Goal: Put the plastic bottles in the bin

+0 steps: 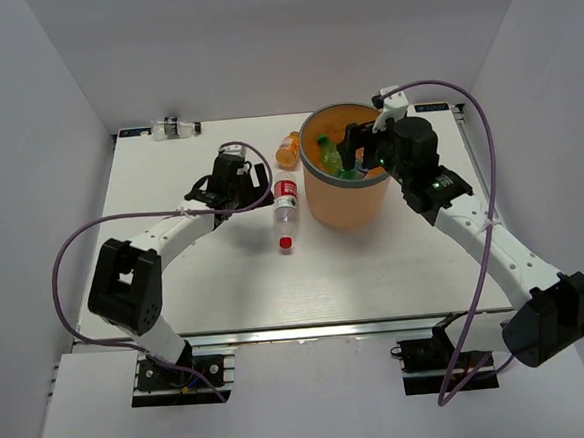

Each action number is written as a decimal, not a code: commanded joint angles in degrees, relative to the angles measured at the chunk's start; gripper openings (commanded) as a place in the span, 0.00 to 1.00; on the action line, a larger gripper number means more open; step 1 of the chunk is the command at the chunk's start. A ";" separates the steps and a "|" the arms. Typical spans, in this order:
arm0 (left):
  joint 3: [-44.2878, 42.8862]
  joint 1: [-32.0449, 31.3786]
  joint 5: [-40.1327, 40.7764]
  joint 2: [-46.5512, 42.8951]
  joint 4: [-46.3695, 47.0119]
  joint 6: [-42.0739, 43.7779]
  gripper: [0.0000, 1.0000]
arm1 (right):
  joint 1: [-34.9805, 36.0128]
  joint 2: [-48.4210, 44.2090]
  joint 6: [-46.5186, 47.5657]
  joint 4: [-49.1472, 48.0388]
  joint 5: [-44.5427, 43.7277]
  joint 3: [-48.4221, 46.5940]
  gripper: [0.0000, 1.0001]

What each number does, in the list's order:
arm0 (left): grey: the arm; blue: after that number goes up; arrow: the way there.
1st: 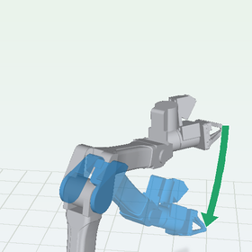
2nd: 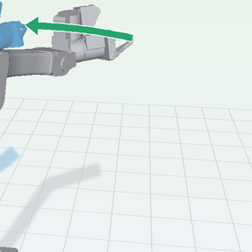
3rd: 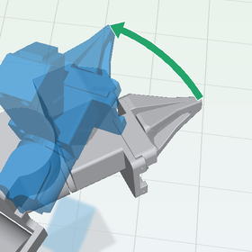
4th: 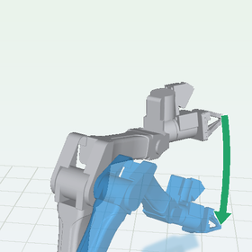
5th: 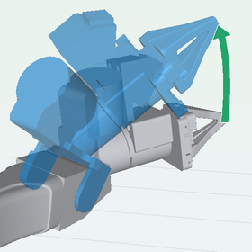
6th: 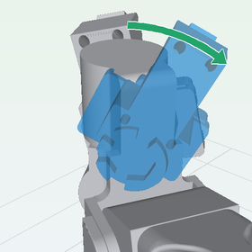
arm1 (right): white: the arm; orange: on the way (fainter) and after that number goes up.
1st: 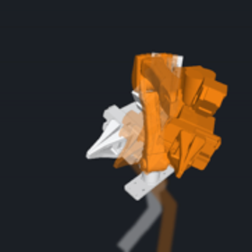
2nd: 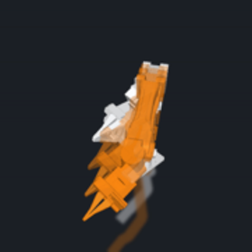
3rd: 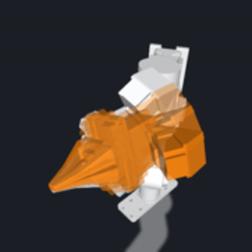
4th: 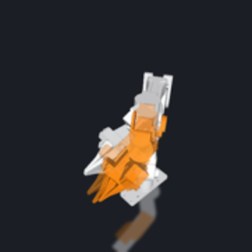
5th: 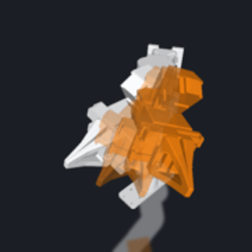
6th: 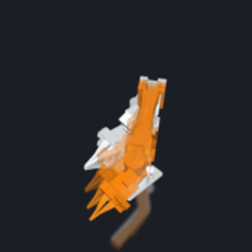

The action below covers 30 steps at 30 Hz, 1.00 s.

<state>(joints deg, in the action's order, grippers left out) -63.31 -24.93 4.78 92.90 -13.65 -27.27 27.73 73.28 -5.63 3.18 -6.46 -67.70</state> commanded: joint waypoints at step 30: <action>-24.14 -4.60 3.02 10.49 -10.16 2.75 0.45 | -15.32 -26.25 -16.17 -4.76 -9.71 27.27 0.89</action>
<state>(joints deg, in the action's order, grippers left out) -83.85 -29.69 0.10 113.69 -20.58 -25.26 14.26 47.81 -19.59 1.17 -15.53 -41.39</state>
